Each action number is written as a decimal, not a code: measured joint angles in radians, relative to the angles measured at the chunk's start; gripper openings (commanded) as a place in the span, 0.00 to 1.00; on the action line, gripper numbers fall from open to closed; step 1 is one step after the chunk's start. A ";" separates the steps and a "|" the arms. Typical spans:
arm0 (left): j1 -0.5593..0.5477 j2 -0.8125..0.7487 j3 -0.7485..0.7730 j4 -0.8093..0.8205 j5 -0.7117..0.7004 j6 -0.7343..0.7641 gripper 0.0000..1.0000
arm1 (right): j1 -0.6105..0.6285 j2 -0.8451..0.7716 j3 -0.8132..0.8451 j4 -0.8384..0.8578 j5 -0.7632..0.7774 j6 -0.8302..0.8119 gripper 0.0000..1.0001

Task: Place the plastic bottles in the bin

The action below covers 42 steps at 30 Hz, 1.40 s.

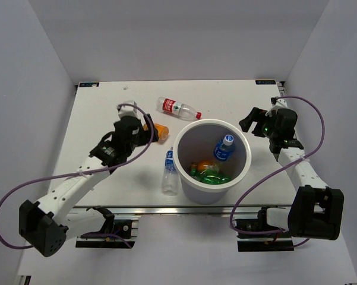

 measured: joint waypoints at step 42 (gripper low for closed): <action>0.144 0.172 -0.057 0.051 0.155 -0.055 0.37 | 0.000 0.008 0.000 -0.018 0.019 0.000 0.89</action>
